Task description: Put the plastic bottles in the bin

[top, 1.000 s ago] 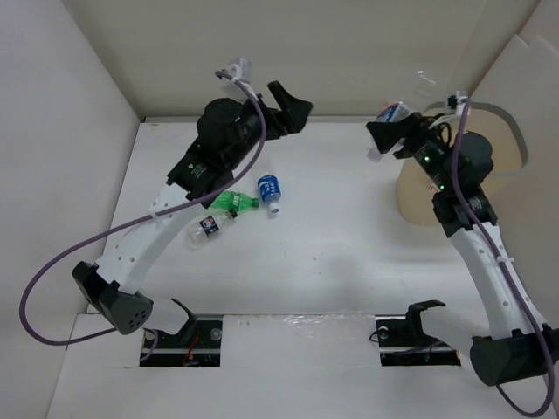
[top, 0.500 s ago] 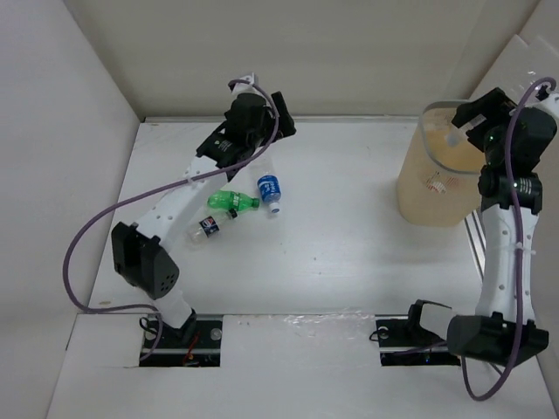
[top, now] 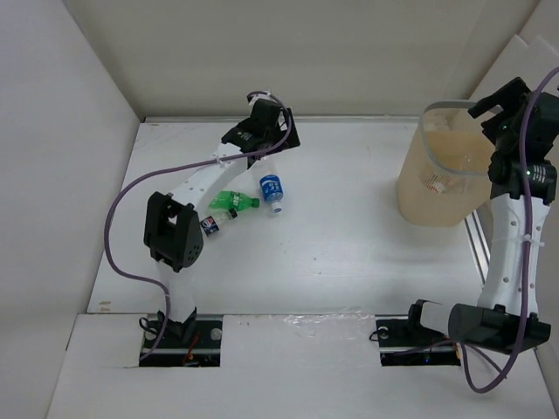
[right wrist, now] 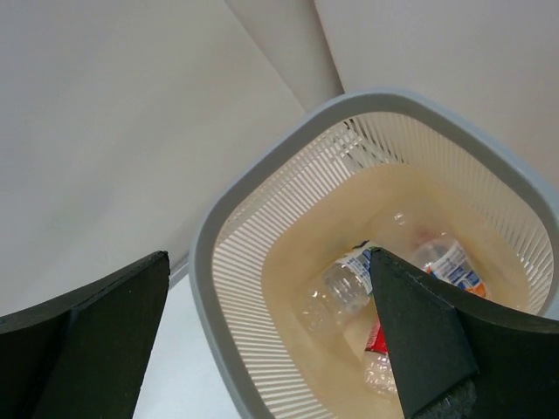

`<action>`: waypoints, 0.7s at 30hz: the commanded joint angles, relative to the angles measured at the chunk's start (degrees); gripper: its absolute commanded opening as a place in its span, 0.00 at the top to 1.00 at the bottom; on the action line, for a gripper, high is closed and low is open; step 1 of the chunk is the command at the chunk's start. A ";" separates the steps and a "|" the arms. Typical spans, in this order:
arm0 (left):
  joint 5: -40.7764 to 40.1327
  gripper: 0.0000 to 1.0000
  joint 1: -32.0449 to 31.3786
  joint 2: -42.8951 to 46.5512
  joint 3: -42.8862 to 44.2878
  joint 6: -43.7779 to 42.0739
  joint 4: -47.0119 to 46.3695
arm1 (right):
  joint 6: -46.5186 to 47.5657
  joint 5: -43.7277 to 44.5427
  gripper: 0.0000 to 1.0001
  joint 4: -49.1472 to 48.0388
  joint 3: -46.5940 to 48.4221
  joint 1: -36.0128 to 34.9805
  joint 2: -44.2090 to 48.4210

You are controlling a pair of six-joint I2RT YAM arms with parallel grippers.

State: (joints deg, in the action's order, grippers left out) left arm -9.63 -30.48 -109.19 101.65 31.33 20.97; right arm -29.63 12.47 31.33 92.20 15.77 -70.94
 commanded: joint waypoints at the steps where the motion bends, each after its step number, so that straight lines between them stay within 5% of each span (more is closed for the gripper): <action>1: 1.98 0.00 0.33 -2.25 4.35 -0.40 2.92 | -0.78 -2.86 0.00 -2.06 0.35 0.40 3.61; 12: -1.71 0.00 2.44 -12.80 7.25 3.91 7.94 | -0.78 -11.32 0.00 -10.58 -13.88 -7.67 9.67; 21: -0.56 0.00 4.90 -19.30 5.41 3.91 5.57 | -0.78 -9.92 0.00 -14.80 -18.89 -15.23 10.91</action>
State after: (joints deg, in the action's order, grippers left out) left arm -9.74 -26.00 -126.65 107.24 34.65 27.18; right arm -30.09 2.96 22.22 73.93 2.48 -61.71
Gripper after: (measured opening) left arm 0.997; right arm 0.999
